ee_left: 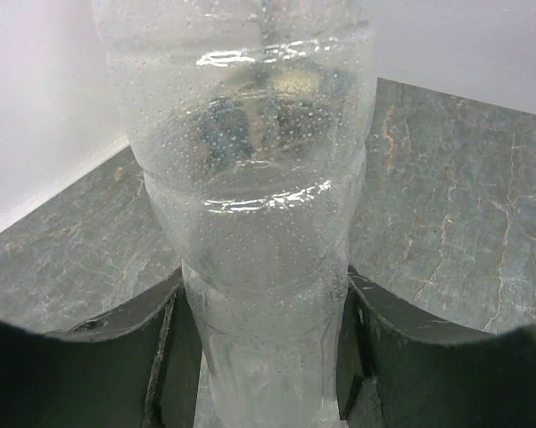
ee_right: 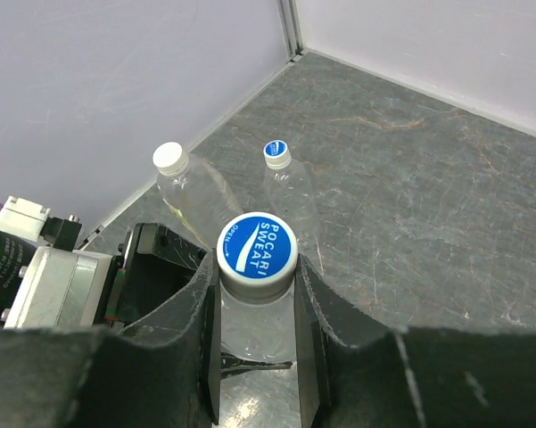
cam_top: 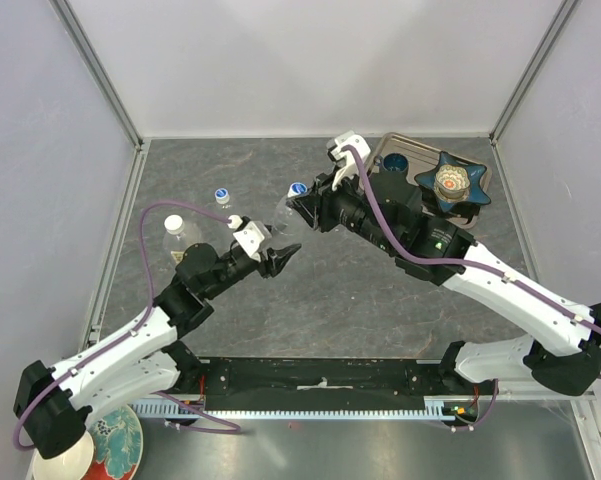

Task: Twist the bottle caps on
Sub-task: Place the plastic bottle at the center of the board.

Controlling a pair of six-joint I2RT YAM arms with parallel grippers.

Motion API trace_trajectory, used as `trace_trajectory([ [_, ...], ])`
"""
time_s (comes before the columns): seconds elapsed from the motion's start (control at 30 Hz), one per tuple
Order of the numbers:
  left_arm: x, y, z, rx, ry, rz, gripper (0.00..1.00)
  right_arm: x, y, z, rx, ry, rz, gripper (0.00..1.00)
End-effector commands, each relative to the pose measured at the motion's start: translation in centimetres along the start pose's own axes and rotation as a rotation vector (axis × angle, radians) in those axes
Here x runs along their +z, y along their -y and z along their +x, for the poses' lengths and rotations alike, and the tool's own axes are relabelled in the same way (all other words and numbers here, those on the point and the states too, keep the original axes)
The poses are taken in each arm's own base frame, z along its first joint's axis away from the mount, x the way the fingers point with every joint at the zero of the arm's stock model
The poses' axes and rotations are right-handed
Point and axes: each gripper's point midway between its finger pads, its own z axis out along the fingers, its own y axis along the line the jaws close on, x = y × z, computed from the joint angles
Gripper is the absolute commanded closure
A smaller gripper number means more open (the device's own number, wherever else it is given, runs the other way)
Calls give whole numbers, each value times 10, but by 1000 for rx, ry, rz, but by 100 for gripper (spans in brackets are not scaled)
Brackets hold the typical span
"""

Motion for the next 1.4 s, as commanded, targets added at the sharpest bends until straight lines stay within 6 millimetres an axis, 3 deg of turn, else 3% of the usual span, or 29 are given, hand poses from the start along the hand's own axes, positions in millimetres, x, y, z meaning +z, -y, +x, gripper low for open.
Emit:
trace_trajectory([
  [0.0, -8, 27, -30, 17, 123, 152, 37, 1, -3, -4, -68, 48, -33, 92],
  [0.03, -10, 29, -30, 20, 123, 159, 28, 3, 0, 4, -81, 39, -23, 94],
  [0.07, -13, 28, -32, 23, 128, 154, 12, 5, 3, 2, -107, 57, -14, 94],
  [0.17, -21, 25, -28, 28, 119, 136, 1, 15, 7, 17, -168, 33, -6, 95],
  [0.37, -37, 15, -12, 0, 100, 53, 1, 38, 18, 35, -252, 39, 29, 94],
  [0.63, -65, -35, -47, -5, 193, -211, 1, 86, 30, 77, -319, 59, 62, 94],
  [0.83, -83, -59, -42, -69, 168, -348, 8, 115, 32, 101, -300, 56, 68, 94],
  [0.97, -88, -58, -36, -136, 175, -348, 8, 128, 34, 120, -281, 42, 82, 94],
  [1.17, -90, -58, -22, -164, 151, -351, 6, 136, 43, 148, -239, 12, 107, 94],
  [1.37, -92, -53, -20, -186, 166, -314, 1, 141, 44, 170, -187, -35, 112, 93],
])
